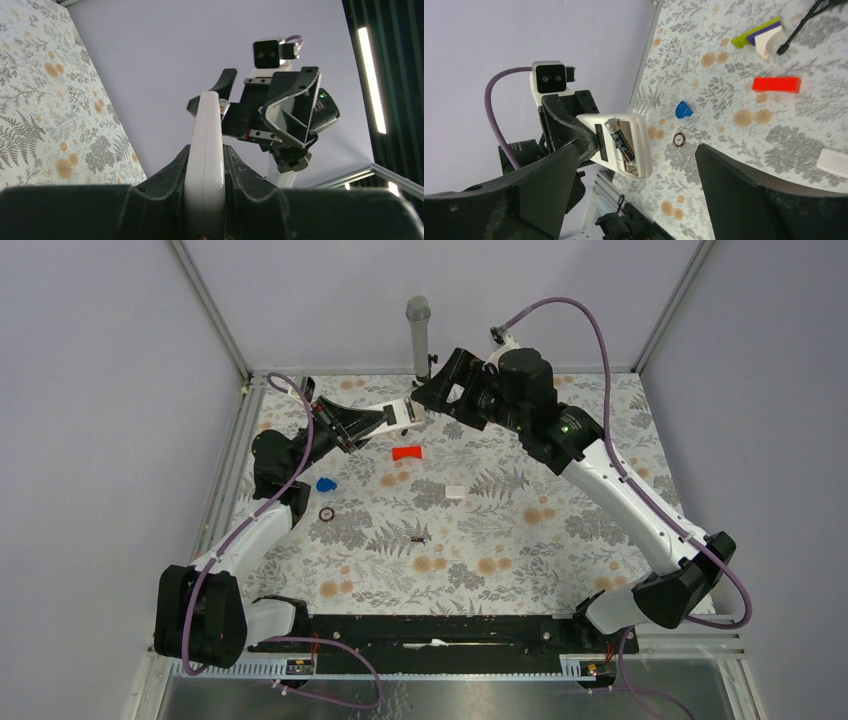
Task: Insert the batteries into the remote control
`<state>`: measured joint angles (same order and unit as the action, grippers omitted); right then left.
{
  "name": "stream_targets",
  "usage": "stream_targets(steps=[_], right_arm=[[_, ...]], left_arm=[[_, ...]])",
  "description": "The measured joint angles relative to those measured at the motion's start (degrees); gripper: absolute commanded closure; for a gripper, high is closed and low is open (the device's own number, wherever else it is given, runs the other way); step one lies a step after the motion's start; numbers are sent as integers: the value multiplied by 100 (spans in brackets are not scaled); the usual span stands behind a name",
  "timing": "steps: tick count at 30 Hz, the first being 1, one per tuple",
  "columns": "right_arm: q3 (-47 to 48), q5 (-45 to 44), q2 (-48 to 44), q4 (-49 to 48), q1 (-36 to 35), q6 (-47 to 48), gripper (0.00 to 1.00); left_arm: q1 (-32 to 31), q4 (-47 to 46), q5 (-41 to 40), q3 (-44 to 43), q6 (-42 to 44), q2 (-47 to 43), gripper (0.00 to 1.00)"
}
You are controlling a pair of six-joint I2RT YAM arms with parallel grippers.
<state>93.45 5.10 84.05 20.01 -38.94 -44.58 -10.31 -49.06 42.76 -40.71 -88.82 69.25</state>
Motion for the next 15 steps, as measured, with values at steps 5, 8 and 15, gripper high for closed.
stream_targets(steps=[5,8,15], right_arm=[[-586,302,-46,-640,37,-872,1],[-774,555,24,-1001,46,-1373,0],[-883,868,94,-1864,131,-2286,2]], left_arm=[[0,-125,-42,-2,26,0,100],[0,-140,-61,0,57,0,100],[0,-122,-63,0,214,0,100]])
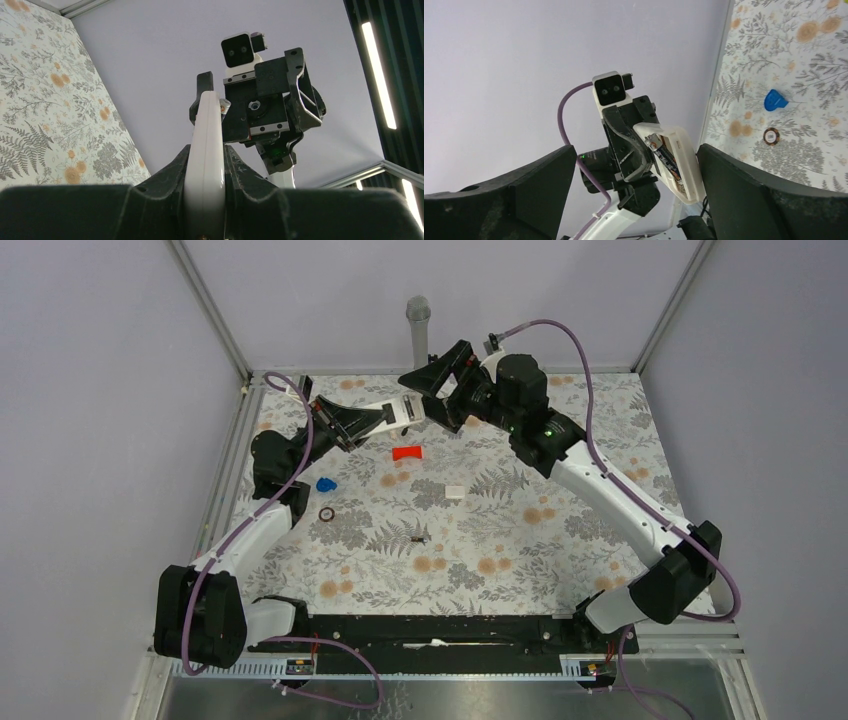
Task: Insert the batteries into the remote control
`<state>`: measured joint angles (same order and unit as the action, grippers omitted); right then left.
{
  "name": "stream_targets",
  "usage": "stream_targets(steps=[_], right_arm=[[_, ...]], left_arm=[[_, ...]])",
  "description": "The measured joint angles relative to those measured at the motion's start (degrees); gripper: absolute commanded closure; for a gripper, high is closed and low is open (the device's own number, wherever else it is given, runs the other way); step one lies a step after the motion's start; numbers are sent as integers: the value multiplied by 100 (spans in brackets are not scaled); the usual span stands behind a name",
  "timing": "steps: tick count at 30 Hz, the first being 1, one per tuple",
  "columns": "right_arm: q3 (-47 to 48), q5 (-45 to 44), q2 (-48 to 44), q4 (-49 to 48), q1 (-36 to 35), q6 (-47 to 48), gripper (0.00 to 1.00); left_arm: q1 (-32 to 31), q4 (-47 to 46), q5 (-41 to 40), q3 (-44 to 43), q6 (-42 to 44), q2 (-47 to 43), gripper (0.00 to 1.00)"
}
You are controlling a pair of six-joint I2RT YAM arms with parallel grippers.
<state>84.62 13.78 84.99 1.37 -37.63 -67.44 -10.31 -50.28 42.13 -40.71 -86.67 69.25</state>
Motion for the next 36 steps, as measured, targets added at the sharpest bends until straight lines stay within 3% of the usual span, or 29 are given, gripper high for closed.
stream_targets(steps=[6,17,36], right_arm=[[-26,208,186,-227,61,-522,18],[-210,407,317,-433,74,-979,35],[-699,684,330,-1113,94,-1488,52]], left_arm=[[11,-42,-7,-2,127,-9,100],[11,-92,11,0,264,-17,100],[13,-378,-26,105,212,-17,100]])
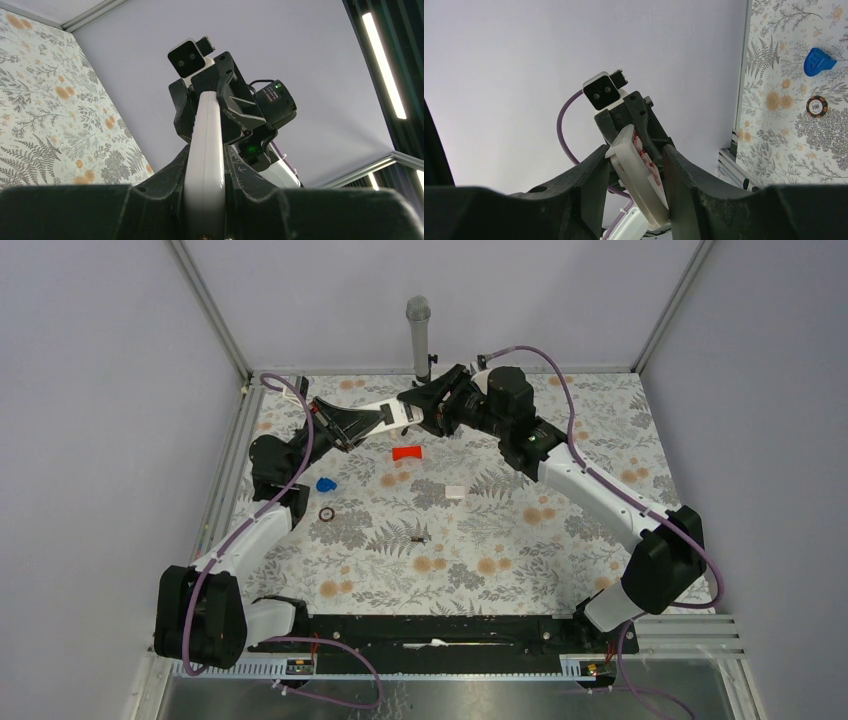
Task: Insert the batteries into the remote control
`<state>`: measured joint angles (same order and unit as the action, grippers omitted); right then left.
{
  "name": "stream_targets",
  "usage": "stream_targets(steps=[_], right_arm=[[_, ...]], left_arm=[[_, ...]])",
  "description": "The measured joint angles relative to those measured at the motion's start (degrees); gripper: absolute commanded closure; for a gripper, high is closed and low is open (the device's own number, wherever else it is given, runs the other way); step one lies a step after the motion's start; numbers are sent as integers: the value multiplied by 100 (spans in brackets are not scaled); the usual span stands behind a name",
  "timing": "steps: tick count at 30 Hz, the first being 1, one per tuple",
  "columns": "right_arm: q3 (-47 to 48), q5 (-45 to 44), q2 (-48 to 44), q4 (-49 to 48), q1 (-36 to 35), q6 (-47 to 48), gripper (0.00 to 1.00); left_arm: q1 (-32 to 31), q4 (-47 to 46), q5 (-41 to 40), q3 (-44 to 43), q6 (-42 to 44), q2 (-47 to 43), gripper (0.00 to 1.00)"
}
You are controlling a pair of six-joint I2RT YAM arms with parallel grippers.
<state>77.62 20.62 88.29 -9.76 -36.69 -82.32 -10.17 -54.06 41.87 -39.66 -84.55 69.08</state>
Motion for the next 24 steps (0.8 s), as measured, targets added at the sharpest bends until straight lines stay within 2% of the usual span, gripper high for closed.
stream_targets(steps=[10,13,17,21,22,24], right_arm=[[-125,-20,0,-280,2,195,64],[-201,-57,0,-382,2,455,64],[-264,-74,0,-461,4,927,50],[-345,-120,0,-520,2,1213,37],[-372,-131,0,-560,2,1268,31],[-382,-120,0,-597,7,1311,13]], left_arm=[[-2,118,-57,37,-380,-2,100],[-2,350,-55,9,-507,-4,100],[-2,649,-57,-28,-776,-2,100],[0,542,-66,-28,-1342,92,100],[0,455,-68,-26,-1484,149,100],[2,348,-72,-28,-1633,240,100]])
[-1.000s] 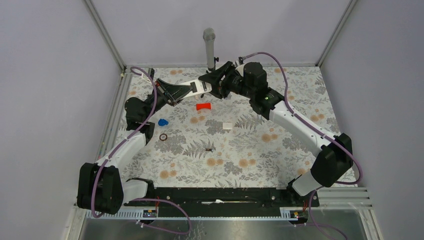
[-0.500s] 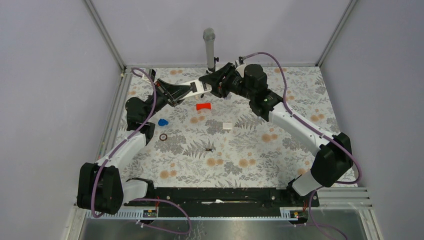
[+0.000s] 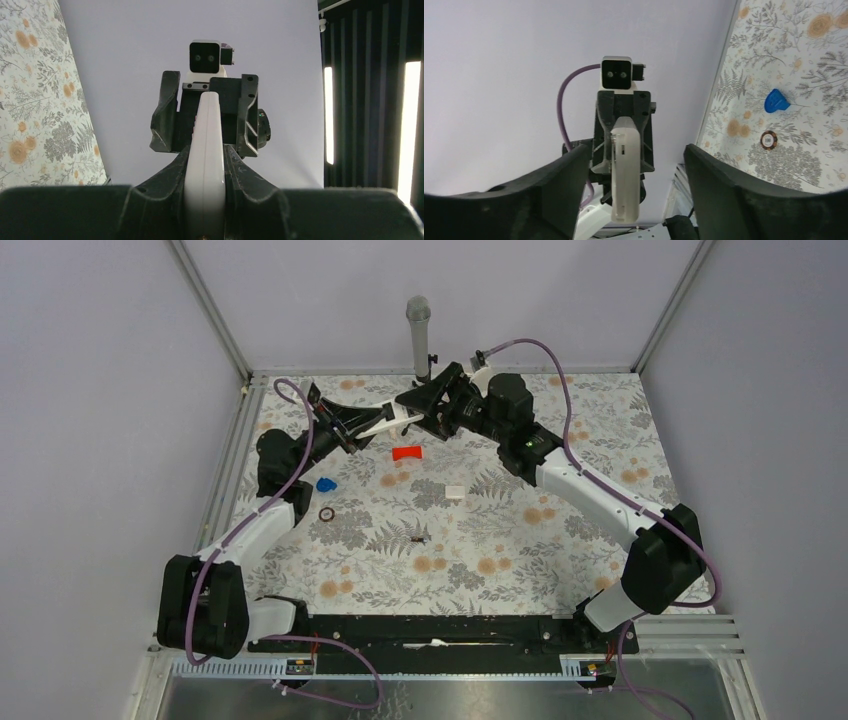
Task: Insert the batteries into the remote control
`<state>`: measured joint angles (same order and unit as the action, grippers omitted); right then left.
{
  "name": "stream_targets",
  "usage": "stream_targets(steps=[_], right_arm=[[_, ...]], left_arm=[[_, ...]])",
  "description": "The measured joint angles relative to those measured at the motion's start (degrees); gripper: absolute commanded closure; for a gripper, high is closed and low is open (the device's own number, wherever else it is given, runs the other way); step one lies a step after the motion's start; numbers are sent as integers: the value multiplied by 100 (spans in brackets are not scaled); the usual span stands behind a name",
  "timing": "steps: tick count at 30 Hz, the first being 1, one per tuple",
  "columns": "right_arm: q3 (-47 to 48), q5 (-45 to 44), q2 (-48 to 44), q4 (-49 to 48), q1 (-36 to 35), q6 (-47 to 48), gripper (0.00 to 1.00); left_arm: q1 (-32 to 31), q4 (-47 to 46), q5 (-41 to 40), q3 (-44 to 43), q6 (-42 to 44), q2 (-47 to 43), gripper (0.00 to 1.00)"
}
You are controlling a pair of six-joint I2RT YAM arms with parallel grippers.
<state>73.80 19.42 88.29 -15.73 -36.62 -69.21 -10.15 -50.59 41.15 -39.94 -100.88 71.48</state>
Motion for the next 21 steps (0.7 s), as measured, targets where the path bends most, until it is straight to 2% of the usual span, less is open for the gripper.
stream_targets(steps=[2,5,8,15,21], right_arm=[[-2,31,0,-96,7,31,3],[-24,87,-4,-350,33,81,2],[-76,133,-37,-496,96,107,12],[-214,271,-92,-531,295,188,45],[-223,334,-90,-422,308,260,55]], left_arm=[[9,46,0,0,-9,15,100],[26,262,9,0,166,-24,100],[59,649,31,-24,450,-92,100],[90,994,83,-81,809,-157,100],[90,981,122,-87,857,-203,100]])
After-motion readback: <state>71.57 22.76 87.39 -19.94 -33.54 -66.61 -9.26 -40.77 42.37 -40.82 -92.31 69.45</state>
